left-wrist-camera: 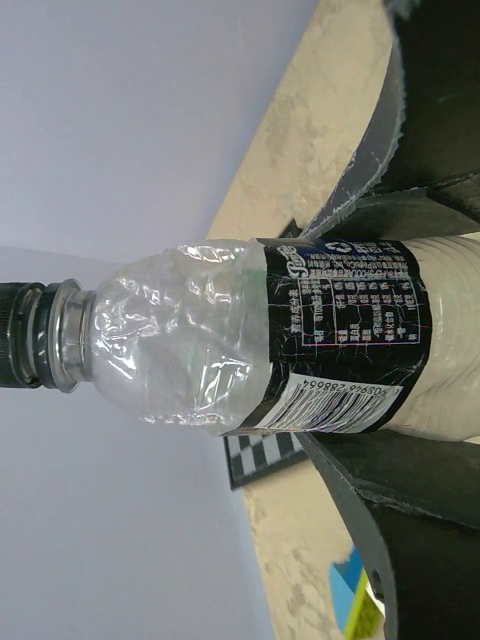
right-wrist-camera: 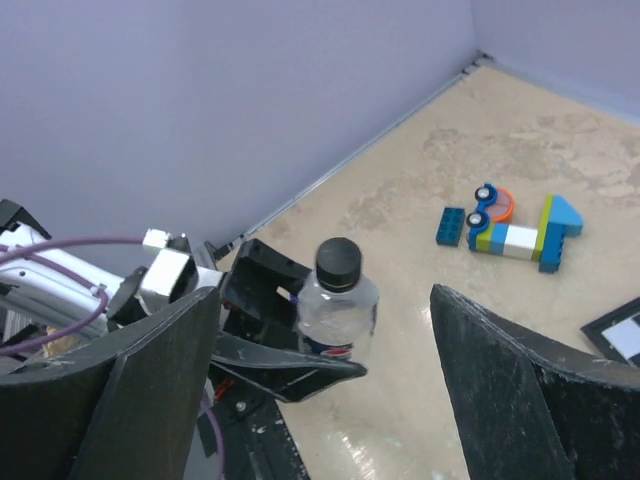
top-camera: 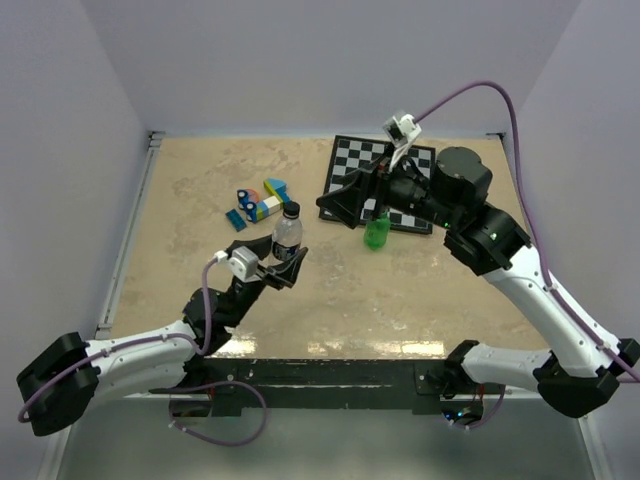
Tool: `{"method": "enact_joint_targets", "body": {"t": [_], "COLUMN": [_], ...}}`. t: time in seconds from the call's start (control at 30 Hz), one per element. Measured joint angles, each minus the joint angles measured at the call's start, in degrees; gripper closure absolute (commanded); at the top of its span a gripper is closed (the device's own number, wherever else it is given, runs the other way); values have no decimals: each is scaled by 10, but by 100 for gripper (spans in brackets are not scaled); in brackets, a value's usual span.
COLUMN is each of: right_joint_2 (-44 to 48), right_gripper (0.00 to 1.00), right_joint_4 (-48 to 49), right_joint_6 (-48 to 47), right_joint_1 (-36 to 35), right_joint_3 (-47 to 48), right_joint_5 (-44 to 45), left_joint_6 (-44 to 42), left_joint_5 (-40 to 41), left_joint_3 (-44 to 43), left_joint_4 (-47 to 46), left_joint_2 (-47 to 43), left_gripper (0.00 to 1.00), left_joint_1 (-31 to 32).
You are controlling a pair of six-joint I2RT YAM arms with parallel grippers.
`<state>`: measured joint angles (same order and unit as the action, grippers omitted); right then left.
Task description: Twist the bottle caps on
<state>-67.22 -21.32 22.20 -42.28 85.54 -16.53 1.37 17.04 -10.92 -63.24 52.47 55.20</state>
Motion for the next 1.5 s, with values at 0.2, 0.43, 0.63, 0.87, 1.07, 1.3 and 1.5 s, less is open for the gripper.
{"method": "enact_joint_targets", "body": {"t": [0.2, 0.43, 0.63, 0.87, 1.07, 1.3, 1.5], "right_joint_2": [25, 7, 4, 4, 5, 5, 5], "right_gripper": [13, 16, 20, 34, 42, 45, 57], "right_joint_4": [97, 168, 197, 210, 212, 214, 214], "right_joint_6": [-32, -60, -96, -118, -126, -130, -133], "right_joint_1": [64, 66, 67, 67, 67, 67, 67], "right_joint_3": [-80, -85, -88, -96, -101, -111, -113], "right_joint_5": [-143, -279, -357, -416, -442, -449, -452], "left_joint_6": [96, 161, 187, 208, 219, 221, 221], "left_joint_5": [-153, -300, -371, -417, -435, -445, -448], "left_joint_3": [0, -41, -85, -95, -96, -103, -106], "left_joint_4": [-1, 5, 5, 4, -3, -10, -10], "left_joint_2": [-20, -6, 6, 26, 31, 33, 33], "left_gripper": [100, 100, 100, 100, 100, 100, 100], "left_joint_1": [-59, -76, -76, -76, -76, -76, -76]}}
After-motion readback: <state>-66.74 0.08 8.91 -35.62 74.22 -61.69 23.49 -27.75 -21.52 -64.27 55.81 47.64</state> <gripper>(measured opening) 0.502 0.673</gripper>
